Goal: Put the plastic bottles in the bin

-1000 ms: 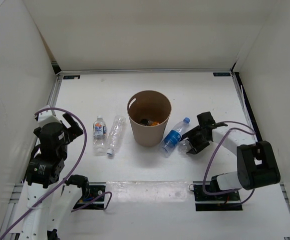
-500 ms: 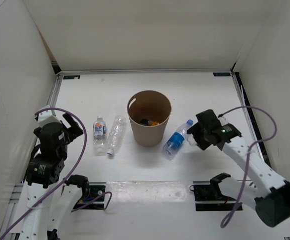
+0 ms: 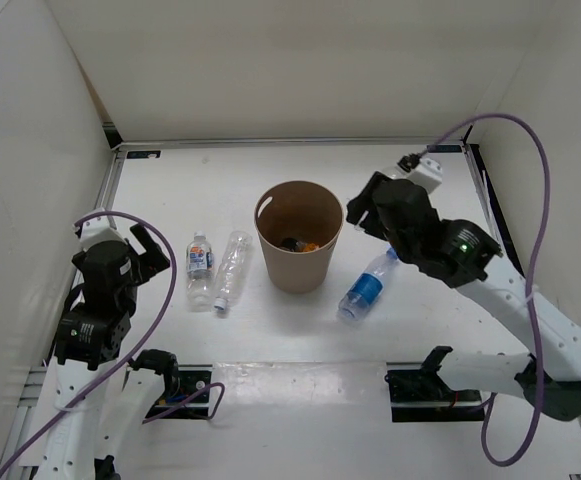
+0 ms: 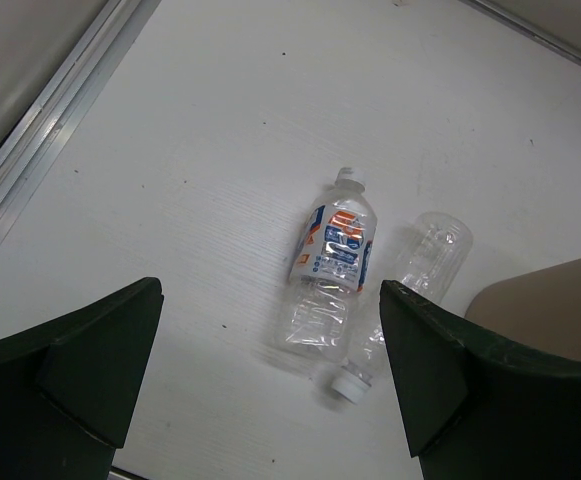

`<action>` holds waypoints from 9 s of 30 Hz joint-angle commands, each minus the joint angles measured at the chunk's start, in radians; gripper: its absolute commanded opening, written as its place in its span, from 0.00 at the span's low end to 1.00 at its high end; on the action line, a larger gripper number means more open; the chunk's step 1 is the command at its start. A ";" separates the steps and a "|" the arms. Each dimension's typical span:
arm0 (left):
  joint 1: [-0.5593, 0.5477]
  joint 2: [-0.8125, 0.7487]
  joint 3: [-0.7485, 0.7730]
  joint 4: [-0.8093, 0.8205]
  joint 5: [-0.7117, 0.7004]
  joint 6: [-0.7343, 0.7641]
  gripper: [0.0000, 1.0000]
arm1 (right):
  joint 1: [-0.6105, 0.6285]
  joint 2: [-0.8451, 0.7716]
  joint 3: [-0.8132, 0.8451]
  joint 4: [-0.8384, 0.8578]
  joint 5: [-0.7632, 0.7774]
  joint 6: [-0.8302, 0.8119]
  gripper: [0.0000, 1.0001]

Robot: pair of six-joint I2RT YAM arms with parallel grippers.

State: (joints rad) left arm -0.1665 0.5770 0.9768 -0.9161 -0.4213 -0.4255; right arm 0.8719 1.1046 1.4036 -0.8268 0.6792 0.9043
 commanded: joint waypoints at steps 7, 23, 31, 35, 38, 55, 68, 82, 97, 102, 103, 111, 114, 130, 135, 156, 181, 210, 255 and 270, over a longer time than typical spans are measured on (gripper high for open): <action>0.001 0.020 0.019 0.000 0.019 0.010 1.00 | 0.104 0.277 0.208 0.028 0.068 -0.203 0.49; 0.002 0.044 0.025 0.016 0.065 0.018 1.00 | 0.144 0.336 0.276 0.022 0.100 -0.251 0.90; 0.002 0.070 0.037 -0.004 0.102 0.044 1.00 | 0.051 0.188 0.319 -0.146 0.189 -0.144 0.90; 0.004 0.110 0.065 -0.023 0.092 0.044 1.00 | -0.210 -0.017 0.017 -0.120 -0.128 -0.065 0.90; 0.005 0.129 0.076 -0.030 0.082 0.031 1.00 | -0.345 -0.150 -0.235 -0.059 -0.223 -0.036 0.90; 0.005 0.138 0.059 -0.023 0.167 0.053 1.00 | -0.428 0.139 -0.500 0.147 -0.459 0.183 0.90; 0.005 0.118 0.060 -0.024 0.162 0.045 1.00 | -0.447 0.454 -0.442 0.229 -0.567 0.165 0.89; 0.004 0.161 0.063 -0.018 0.197 0.045 1.00 | -0.484 0.426 -0.474 0.212 -0.578 0.087 0.44; 0.004 0.129 0.053 -0.009 0.190 0.057 1.00 | -0.187 -0.041 0.039 -0.120 0.258 0.059 0.45; 0.005 0.147 0.059 -0.015 0.203 0.059 1.00 | 0.068 -0.032 0.083 0.233 0.381 -0.325 0.45; 0.005 0.149 0.057 -0.012 0.207 0.059 1.00 | 0.111 -0.022 0.086 0.261 0.390 -0.385 0.45; 0.004 0.133 0.053 -0.013 0.177 0.060 1.00 | 0.243 0.197 0.182 0.405 0.404 -0.626 0.52; 0.005 0.138 0.054 -0.013 0.184 0.062 1.00 | 0.265 0.279 0.234 0.414 0.439 -0.674 0.52; 0.005 0.176 0.056 -0.012 0.199 0.062 1.00 | 0.099 0.256 0.258 0.252 0.233 -0.535 0.90; 0.005 0.201 0.051 -0.003 0.219 0.071 1.00 | 0.137 0.157 0.200 0.242 0.299 -0.496 0.90; -0.031 0.507 0.055 0.052 0.425 -0.061 0.98 | 0.210 -0.235 -0.230 -0.127 0.258 -0.110 0.90; -0.048 1.066 0.085 0.252 0.257 -0.094 1.00 | 0.039 -0.446 -0.503 -0.058 0.017 -0.206 0.90; -0.278 0.544 0.420 0.433 0.072 -0.039 0.70 | 0.147 -0.443 -0.555 -0.132 0.137 -0.088 0.90; -0.654 0.408 0.214 0.554 -0.487 0.213 1.00 | 0.029 -0.396 -0.583 -0.035 -0.013 -0.193 0.90; -0.301 0.515 -0.120 0.471 0.148 -0.122 1.00 | 0.030 -0.400 -0.586 -0.035 -0.020 -0.194 0.90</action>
State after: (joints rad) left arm -0.4927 1.1431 0.8890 -0.5301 -0.4290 -0.5255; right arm 0.9031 0.7132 0.8188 -0.8871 0.6529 0.7216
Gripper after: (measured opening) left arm 0.999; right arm 0.904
